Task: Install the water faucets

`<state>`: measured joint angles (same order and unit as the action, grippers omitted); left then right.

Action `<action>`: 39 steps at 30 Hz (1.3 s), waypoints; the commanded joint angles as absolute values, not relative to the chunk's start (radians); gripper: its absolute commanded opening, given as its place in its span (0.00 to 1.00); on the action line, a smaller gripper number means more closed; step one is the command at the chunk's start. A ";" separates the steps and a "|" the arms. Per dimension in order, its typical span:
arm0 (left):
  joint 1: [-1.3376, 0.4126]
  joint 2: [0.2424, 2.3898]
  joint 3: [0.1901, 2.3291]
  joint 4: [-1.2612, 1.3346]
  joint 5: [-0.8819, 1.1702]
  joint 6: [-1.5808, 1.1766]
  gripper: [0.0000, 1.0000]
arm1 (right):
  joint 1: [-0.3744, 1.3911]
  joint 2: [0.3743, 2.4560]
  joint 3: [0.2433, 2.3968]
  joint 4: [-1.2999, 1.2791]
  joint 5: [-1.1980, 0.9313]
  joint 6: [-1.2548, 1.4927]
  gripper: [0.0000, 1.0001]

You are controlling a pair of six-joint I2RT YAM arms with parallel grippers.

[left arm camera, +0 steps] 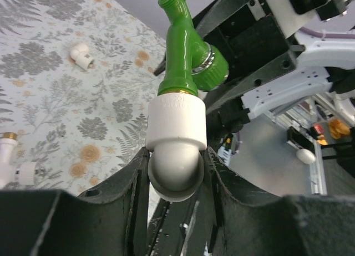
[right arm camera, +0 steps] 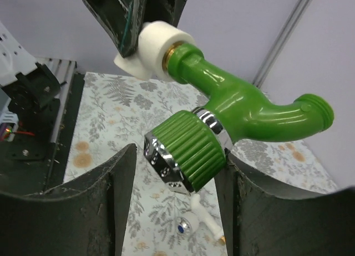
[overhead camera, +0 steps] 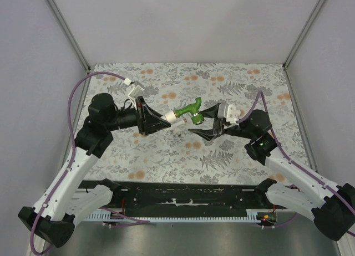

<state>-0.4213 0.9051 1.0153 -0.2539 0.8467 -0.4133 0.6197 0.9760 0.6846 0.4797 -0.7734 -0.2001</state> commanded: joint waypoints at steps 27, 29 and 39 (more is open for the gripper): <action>-0.456 0.584 0.684 -0.281 0.348 0.175 0.02 | 0.604 1.175 0.848 0.328 -0.602 0.684 0.73; -0.453 0.613 0.692 -0.284 0.370 0.126 0.02 | 0.583 1.161 0.833 0.334 -0.591 0.615 0.81; -0.454 0.644 0.681 -0.239 0.371 -0.044 0.02 | 0.566 1.045 0.501 0.931 -0.613 0.377 0.98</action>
